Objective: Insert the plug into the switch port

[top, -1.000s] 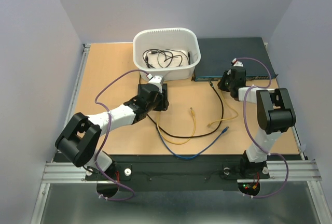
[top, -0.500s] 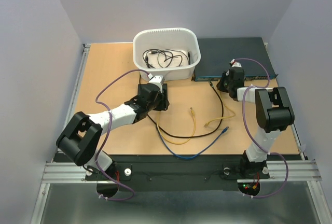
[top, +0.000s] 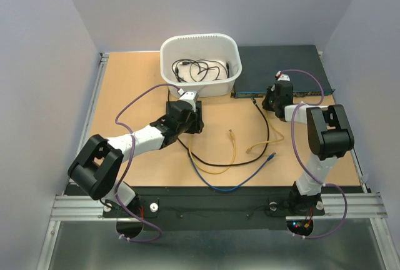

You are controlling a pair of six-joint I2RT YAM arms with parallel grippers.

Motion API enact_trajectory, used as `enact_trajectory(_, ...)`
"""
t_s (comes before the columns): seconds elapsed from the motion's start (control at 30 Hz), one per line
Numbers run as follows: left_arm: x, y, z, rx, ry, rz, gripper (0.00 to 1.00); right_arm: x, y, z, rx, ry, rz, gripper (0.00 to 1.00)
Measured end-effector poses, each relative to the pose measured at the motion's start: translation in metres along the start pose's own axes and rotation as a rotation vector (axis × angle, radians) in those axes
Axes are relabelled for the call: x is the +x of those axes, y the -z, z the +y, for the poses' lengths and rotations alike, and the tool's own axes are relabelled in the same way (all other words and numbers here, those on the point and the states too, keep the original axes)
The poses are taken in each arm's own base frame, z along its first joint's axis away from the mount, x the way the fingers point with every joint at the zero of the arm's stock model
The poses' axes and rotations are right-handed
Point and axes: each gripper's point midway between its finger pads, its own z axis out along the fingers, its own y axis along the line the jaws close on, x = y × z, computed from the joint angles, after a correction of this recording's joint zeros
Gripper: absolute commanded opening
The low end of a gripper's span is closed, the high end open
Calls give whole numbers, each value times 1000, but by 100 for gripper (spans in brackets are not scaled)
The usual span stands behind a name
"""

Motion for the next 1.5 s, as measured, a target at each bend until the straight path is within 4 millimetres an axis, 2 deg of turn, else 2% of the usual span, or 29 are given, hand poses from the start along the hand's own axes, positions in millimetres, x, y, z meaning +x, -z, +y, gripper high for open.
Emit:
enact_trajectory(0.8, 1, -2, 0, -3, -1, 5, 50, -3, -1, -2, 2, 11, 15, 0)
enact_trajectory(1.2, 3, -4, 1, -6, -4, 12, 50, -6, -5, 8, -64, 6, 15, 0)
enact_trajectory(1.5, 4, -5, 2, -9, -5, 19, 50, -12, -1, 12, -89, 9, -16, 1)
